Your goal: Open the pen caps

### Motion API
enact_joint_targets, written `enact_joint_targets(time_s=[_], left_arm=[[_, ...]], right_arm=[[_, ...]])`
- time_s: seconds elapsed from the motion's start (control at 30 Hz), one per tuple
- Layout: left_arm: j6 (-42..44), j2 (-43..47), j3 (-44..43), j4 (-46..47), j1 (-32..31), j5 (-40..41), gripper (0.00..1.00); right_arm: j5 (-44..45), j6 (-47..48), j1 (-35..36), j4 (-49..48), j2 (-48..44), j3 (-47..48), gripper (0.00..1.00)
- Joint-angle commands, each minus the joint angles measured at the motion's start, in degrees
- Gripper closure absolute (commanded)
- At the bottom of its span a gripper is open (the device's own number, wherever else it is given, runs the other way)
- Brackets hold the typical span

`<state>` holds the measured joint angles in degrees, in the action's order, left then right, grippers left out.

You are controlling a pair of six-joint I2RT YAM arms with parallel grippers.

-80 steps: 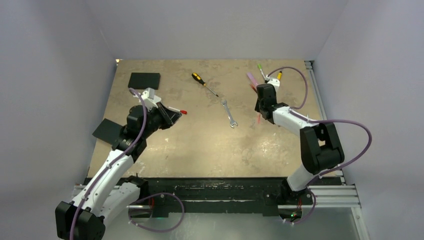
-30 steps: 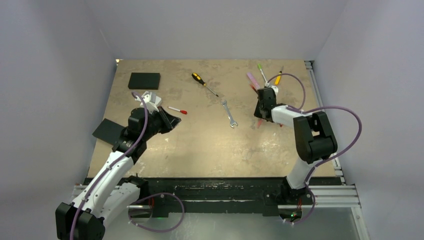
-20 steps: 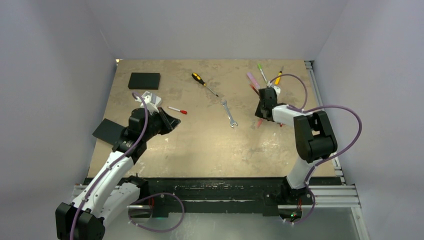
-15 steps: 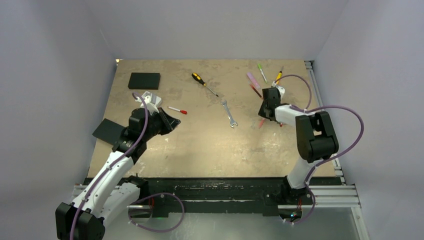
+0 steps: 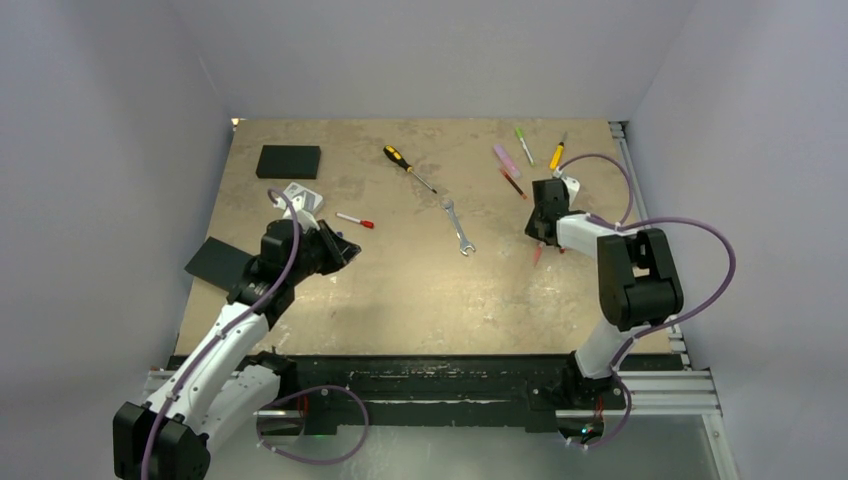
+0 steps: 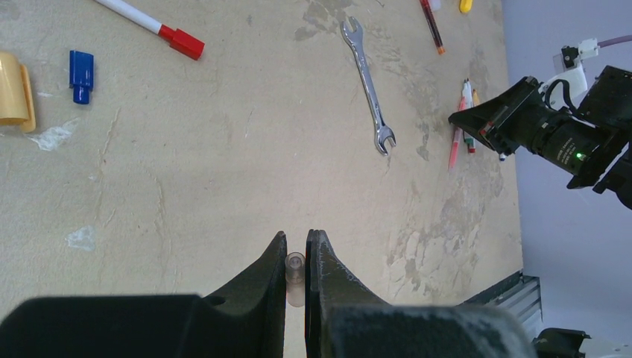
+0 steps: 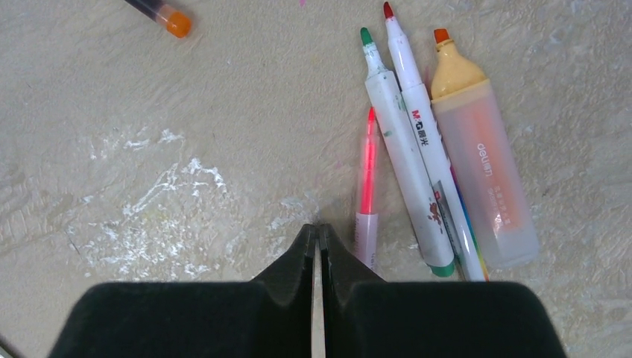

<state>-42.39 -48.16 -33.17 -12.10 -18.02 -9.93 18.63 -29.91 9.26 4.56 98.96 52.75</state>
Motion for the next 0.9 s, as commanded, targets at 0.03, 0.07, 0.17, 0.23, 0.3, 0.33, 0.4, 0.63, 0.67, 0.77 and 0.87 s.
enact_joint_targets(time_s=[0.03,0.07,0.17,0.23,0.3,0.33,0.4,0.63,0.67,0.77,0.87], left_arm=[[0.0,-0.7,0.1,0.8,0.0,1.3,1.00],[0.0,-0.9,0.1,0.7,0.0,1.5,1.00],[0.0,-1.8,-0.5,-0.3,0.0,3.7,1.00],[0.2,-3.1,-1.4,-1.3,0.0,6.7,1.00],[0.7,-5.8,-2.8,-2.3,0.1,10.3,1.00],[1.2,-7.9,-3.8,-2.8,0.1,12.2,1.00],[2.4,-12.9,-6.2,-4.5,0.1,16.0,1.00],[5.1,-27.5,-10.5,-3.6,0.0,24.1,1.00],[5.1,-29.2,-10.9,-3.0,0.0,24.9,1.00],[5.6,-35.5,-13.2,-2.3,0.0,25.9,0.94],[5.7,-39.5,-15.1,-1.7,-0.2,26.1,0.89]], right_arm=[[1.2,0.6,-0.4,2.4,-3.7,-2.0,0.91],[1.2,0.6,-0.4,1.5,-5.0,-2.3,0.89],[-3.2,1.3,0.1,-2.9,-10.2,-3.8,0.78],[-7.2,1.9,0.9,-6.5,-14.6,-5.1,0.66],[-11.6,2.1,3.1,-9.7,-18.5,-6.2,0.54],[-13.3,1.9,4.5,-10.9,-19.9,-6.7,0.49],[-15.6,1.8,8.0,-12.4,-21.9,-7.6,0.41],[-21.6,0.0,13.5,-17.2,-26.1,-14.4,0.26],[-21.7,0.0,13.5,-17.6,-26.7,-15.1,0.26],[-22.3,0.4,13.5,-17.9,-28.2,-16.4,0.24],[-22.9,0.5,13.5,-18.1,-29.3,-17.1,0.23]])
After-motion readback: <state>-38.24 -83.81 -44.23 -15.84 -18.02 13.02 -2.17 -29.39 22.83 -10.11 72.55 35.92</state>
